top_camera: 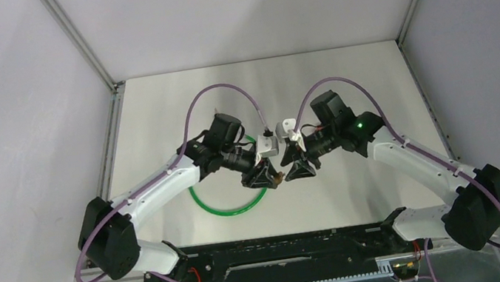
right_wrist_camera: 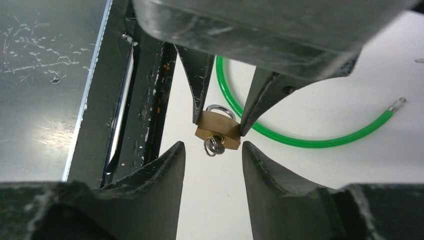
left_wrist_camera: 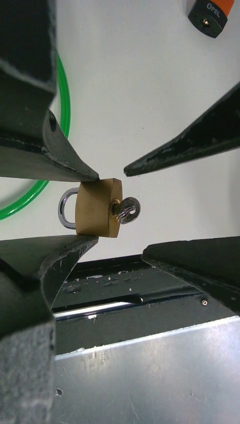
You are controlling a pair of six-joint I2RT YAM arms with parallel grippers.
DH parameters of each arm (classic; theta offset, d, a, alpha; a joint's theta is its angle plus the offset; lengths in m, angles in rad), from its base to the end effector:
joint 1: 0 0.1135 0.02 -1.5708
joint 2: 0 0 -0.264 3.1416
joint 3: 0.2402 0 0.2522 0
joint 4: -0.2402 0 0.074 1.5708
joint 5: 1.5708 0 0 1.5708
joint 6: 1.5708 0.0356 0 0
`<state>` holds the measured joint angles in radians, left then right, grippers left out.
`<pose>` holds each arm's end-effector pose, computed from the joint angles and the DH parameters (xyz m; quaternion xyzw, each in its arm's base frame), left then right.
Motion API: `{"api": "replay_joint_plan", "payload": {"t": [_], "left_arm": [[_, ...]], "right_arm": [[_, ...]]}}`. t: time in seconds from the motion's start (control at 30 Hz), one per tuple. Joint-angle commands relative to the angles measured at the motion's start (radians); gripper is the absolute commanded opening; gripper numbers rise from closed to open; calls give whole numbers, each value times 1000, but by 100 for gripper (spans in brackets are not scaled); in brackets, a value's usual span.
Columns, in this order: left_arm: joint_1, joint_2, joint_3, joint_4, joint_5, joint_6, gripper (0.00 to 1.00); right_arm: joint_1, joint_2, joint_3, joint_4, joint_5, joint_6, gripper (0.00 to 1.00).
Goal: Unlock with the key
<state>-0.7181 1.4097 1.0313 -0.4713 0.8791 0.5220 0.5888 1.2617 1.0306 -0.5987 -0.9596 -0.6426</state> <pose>0.2013 -0.2123 0.2667 0.6142 0.6019 -0.4275 0.2787 0.1964 0.1662 0.2976 -0.6140 0.5785 0.4215 0.3327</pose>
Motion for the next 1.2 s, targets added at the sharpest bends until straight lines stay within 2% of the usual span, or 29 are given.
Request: {"api": "replay_joint_plan", "payload": {"t": [0.0, 0.57, 0.97, 1.07, 1.13, 1.17], "left_arm": [[13, -7, 79, 13, 71, -18, 0], [27, -20, 62, 44, 80, -44, 0], [45, -42, 6, 216, -124, -169, 0], [45, -52, -13, 271, -233, -190, 0], [46, -59, -30, 303, -314, -195, 0], [44, -62, -38, 312, -349, -191, 0]], "right_arm": [[26, -11, 9, -1, 32, -24, 46], [76, 36, 9, 59, 98, 61, 22], [-21, 130, 9, 210, 95, 394, 0], [-53, 172, 15, 251, 97, 499, 2], [-92, 201, 27, 259, 69, 550, 13], [-115, 207, 28, 269, 54, 576, 25]]}}
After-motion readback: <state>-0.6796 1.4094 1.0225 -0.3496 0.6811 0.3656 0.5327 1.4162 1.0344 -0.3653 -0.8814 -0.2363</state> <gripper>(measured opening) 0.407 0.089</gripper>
